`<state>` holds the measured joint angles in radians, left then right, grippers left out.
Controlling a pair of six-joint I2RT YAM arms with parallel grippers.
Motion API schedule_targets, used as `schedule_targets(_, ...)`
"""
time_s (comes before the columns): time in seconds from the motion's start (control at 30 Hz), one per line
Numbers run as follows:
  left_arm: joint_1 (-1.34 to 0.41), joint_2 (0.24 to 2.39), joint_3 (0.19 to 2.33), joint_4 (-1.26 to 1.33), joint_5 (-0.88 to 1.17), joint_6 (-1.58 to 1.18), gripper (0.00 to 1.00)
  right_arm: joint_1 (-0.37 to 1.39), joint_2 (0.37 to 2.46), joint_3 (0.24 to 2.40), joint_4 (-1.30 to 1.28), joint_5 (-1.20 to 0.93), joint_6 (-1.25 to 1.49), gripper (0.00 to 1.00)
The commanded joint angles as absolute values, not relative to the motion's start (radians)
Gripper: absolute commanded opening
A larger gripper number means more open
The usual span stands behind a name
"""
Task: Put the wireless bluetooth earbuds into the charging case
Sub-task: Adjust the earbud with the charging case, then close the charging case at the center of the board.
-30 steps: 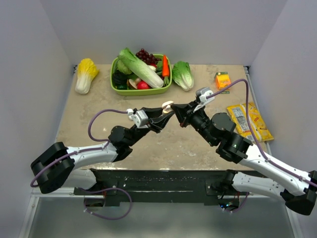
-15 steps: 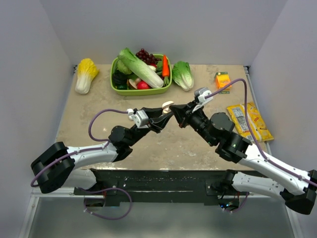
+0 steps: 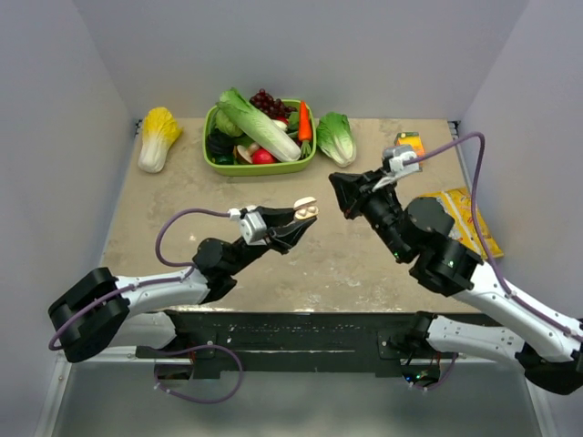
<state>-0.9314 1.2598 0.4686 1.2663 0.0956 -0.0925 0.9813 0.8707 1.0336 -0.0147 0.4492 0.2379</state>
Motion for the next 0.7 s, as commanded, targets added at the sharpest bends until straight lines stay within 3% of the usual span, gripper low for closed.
schedule_targets(0.0, -0.928, 1.177, 0.445, 1.514, 0.277, -0.126, 0.00, 0.983, 0.982, 1.176, -0.210, 0.445, 0.192, 0.15)
schedule_targets(0.23, -0.928, 1.141, 0.408, 1.490, 0.379, -0.129, 0.00, 0.982, 1.094, 1.246, -0.334, 0.322, 0.179, 0.22)
schedule_targets(0.67, -0.928, 1.118, 0.402, 1.431, 0.302, -0.094, 0.00, 0.983, 1.069, 1.193, -0.321, 0.169, 0.199, 0.21)
